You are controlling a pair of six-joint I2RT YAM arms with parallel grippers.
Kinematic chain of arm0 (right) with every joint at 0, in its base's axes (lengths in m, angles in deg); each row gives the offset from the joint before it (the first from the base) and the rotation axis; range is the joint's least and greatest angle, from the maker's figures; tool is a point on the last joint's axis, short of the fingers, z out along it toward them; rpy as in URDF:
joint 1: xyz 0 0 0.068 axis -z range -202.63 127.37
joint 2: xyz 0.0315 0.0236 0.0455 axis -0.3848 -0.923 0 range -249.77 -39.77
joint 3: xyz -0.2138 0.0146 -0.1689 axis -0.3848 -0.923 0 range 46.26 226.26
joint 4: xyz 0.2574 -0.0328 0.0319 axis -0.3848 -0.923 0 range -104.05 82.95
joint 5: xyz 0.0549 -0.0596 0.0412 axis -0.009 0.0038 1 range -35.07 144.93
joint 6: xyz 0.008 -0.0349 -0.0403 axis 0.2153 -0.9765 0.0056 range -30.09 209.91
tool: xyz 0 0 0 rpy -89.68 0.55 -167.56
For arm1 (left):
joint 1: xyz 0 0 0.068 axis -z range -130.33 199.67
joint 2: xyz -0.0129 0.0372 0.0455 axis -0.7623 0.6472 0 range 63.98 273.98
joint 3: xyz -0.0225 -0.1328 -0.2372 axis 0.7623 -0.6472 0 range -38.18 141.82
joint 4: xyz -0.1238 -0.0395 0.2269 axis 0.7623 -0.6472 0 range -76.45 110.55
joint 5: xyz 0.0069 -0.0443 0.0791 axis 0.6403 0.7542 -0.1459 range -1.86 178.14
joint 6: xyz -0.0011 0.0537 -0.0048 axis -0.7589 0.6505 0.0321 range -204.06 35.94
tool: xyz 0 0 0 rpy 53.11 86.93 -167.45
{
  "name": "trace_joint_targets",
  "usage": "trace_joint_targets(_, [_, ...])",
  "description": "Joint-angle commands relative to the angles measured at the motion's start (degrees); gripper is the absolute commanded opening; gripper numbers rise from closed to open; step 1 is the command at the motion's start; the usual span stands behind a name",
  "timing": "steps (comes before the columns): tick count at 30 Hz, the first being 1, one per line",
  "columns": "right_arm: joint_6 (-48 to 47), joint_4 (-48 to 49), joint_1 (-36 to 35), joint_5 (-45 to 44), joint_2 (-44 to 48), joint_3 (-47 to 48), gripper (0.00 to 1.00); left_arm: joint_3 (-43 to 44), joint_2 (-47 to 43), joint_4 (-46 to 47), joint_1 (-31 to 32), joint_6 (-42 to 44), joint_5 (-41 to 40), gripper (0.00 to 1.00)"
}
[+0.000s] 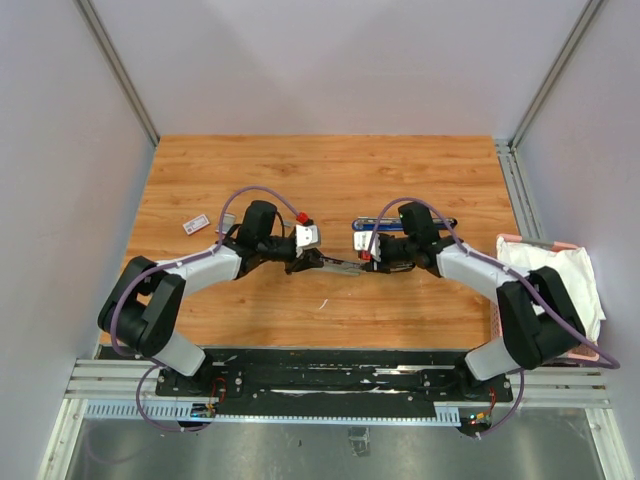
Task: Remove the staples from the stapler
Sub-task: Unload the staple at the center of the board.
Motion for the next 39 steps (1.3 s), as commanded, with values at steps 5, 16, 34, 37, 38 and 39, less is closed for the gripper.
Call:
trace_joint_targets(5, [-6.78,-10.19,-0.67,2.0,-5.49,6.13,0.49,-0.68,-1.42,1.07,0.6,2.36,-0.65,0.0])
trace_joint_targets(16, [-6.11,-10.47,-4.35,-2.85,-7.01,7.28,0.49,-0.77,-1.4,1.03,0.85,2.77,-1.48,0.0])
trace_joint_targets(34, [0.96,-11.76,-7.13,-7.63,-12.39,13.39,0.17,-1.55,-2.37,1.03,1.06,4.09,-2.07,0.0])
trace_joint_targets(37, [0.96,-12.97,-7.17,-7.41,-12.85,14.09,0.07,-1.59,-2.63,1.03,1.08,4.11,-2.41,0.01])
trace_joint_targets(38, [0.91,-13.35,-7.16,-7.4,-12.93,14.3,0.05,-1.6,-2.75,1.03,1.04,4.09,-2.68,0.04])
trace_joint_targets(39, [0.79,-13.78,-7.16,-7.45,-12.95,14.44,0.03,-1.59,-2.95,1.05,1.08,4.06,-3.1,0.11])
